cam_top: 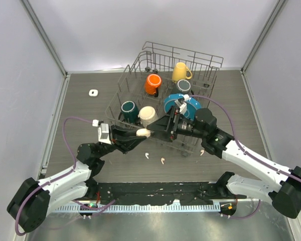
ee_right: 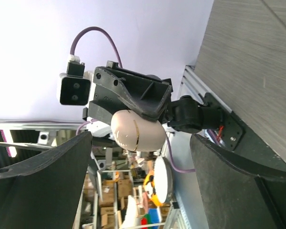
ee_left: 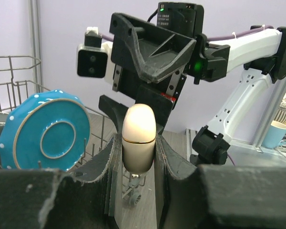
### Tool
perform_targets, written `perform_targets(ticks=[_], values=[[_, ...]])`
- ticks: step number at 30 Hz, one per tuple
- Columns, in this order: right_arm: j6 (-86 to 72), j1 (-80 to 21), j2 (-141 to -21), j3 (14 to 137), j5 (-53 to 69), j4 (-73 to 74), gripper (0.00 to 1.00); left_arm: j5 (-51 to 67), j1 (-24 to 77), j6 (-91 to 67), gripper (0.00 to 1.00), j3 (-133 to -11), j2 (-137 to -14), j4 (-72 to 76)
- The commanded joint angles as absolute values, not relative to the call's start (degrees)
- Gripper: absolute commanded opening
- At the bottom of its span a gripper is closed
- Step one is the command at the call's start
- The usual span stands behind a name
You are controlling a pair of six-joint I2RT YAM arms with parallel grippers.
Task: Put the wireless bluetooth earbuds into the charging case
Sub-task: Pick up the charging case at the center of the board.
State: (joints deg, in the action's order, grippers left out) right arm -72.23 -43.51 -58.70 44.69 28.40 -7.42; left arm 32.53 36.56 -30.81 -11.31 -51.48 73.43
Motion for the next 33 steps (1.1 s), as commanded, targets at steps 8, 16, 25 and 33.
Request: perform_targets(ticks=[8, 16, 25, 33], values=[[-86.0, -43.9, -62.1, 40.1, 32.2, -24.7, 0.85, 31.6, 36.9, -26.4, 0.00, -14.8, -51.8, 72.8], [-90.0, -44.1, -64.9, 39.0, 33.2, -31.1, 0.67, 32.1, 36.9, -26.1, 0.00, -15.2, -52.9, 72.3], [-89.7, -44.6, -65.8, 39.0, 33.7, -32.1, 0.42, 32.0, 37.0, -26.0, 0.00, -15.3, -53.2, 72.3], [-87.0, -44.7, -65.6, 39.5, 33.7, -31.6, 0.17, 31.6, 37.0, -26.5, 0.08, -15.6, -53.5, 71.7]])
